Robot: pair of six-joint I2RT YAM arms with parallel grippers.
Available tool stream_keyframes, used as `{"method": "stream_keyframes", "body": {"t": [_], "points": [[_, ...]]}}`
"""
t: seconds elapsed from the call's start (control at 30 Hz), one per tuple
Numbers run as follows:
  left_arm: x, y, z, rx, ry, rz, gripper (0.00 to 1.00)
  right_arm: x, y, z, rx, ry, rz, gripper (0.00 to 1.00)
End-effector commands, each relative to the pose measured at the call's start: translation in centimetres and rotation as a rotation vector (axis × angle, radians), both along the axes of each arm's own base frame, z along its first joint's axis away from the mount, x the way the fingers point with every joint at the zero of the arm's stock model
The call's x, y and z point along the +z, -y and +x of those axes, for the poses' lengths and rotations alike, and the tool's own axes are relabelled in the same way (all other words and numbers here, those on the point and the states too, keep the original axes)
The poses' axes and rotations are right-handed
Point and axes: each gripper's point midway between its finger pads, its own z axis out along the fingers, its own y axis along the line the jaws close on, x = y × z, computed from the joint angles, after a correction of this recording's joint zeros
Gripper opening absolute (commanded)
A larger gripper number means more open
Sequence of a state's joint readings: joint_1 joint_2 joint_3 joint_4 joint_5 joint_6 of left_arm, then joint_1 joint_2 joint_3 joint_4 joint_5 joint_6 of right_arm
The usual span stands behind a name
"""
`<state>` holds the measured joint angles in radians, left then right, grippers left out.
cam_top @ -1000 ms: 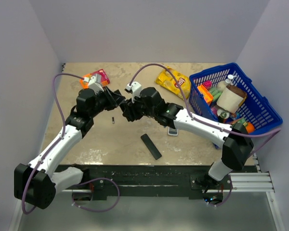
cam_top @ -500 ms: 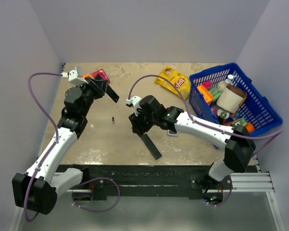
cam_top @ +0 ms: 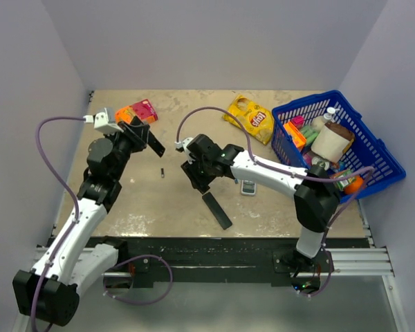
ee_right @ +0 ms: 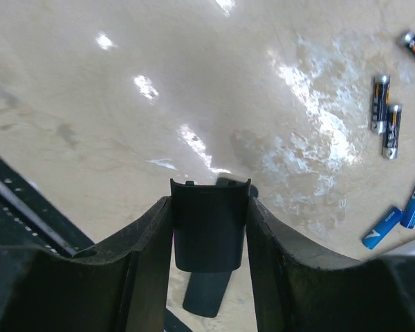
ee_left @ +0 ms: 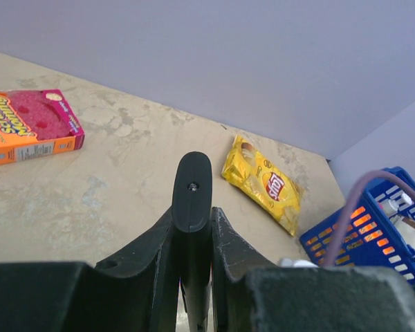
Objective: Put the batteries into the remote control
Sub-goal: Place the battery cover at the center of the board.
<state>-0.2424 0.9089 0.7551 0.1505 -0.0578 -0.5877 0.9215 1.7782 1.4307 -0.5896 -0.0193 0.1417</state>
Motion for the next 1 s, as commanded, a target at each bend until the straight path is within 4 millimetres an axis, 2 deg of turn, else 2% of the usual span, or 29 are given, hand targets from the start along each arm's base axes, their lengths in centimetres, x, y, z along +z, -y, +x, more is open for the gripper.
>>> {"method": "stream_keyframes", "body": {"t": [0.0, 0.07, 0.1, 0.2, 0.5, 0.73, 0.9, 0.97], "points": [[-0.2, -0.7, -1.7, 0.008, 0.012, 0.037, 0.0, -2.2, 1.9, 1.9, -0.072, 0.01, -0.111, 0.22], [-0.7, -1.0, -2.3, 0.014, 0.018, 0.045, 0.0, -3.0, 1.8, 2.4, -0.078, 0.019, -0.12, 0.21], [-0.1, -1.3, -2.9, 0.024, 0.047, 0.029, 0.0, -3.9, 1.8, 2.8, -0.085, 0.023, -0.135, 0.22], [0.2, -1.5, -3.6, 0.032, 0.054, 0.006, 0.0, -4.5, 2.2, 3.5, -0.1, 0.032, -0.173, 0.22], [-0.3, -1.2, -3.8, 0.0, 0.047, 0.069, 0.0, -7.0, 6.0, 5.5, -0.096, 0.063, -0.256, 0.22], [-0.9, -0.4, -3.7, -0.044, 0.031, 0.08, 0.0, -8.7, 8.9, 6.0, -0.1, 0.044, -0.306, 0.24], [-0.9, -0.1, -3.4, -0.054, 0.033, 0.074, 0.0, -9.5, 9.1, 5.6, -0.079, 0.027, -0.303, 0.26], [-0.8, 0.2, -3.5, -0.076, 0.038, 0.07, 0.0, -9.9, 9.2, 5.3, -0.073, 0.019, -0.305, 0.31]]}}
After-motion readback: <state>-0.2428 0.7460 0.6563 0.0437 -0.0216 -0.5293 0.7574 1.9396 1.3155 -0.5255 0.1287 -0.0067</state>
